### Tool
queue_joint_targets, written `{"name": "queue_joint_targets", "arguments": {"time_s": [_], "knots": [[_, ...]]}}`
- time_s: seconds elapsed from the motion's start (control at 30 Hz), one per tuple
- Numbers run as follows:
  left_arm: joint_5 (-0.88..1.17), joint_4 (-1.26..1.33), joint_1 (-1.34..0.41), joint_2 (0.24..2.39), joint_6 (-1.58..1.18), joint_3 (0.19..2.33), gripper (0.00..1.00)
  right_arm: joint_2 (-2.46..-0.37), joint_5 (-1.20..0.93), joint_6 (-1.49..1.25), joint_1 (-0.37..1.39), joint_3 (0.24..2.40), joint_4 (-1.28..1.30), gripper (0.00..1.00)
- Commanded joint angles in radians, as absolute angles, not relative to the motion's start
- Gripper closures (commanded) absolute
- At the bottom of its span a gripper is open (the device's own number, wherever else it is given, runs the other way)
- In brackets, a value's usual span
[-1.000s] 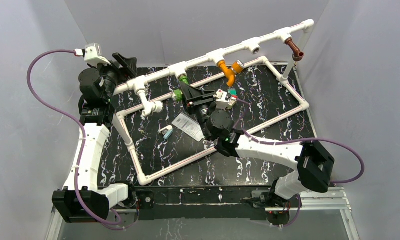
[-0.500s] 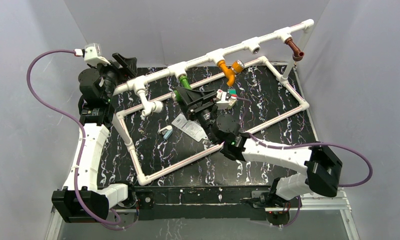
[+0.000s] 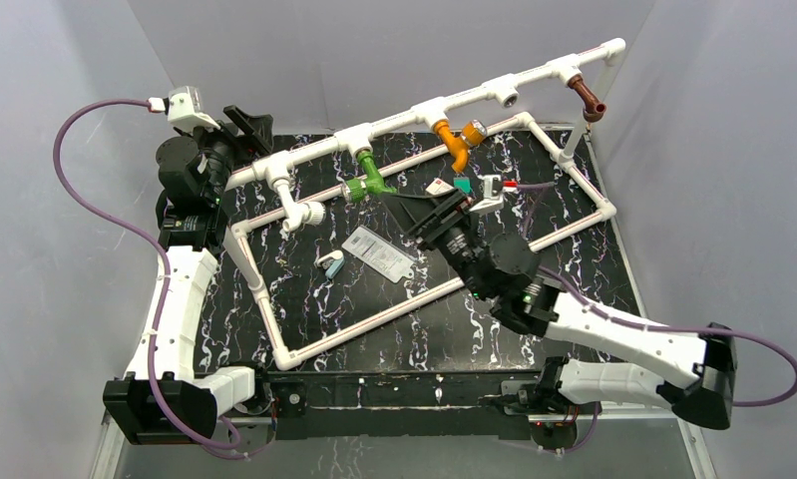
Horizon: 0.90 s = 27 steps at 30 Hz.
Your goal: Install the water faucets
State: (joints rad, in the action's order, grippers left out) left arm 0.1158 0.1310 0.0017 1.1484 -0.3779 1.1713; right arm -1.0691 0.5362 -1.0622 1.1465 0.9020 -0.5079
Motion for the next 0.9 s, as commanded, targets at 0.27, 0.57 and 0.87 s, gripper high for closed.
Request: {"name": "queue_joint_targets", "arguments": {"time_s": [0.27,0.57,0.87], "knots": [[0.096,-0.186,0.033,1.258,-0.374,1.042,0.25,-0.839,0.464,-0.242,1.148,1.010,-0.112,0.12],[0.122,-0.182,0.041,1.269,-0.385,1.042,0.25,-0.877,0.380,0.364,1.148,1.077,0.012,0.11],[0.137,-0.179,0.047,1.276,-0.391,1.042,0.25,-0.929,0.282,0.988,1.149,1.034,-0.040,0.06]]}}
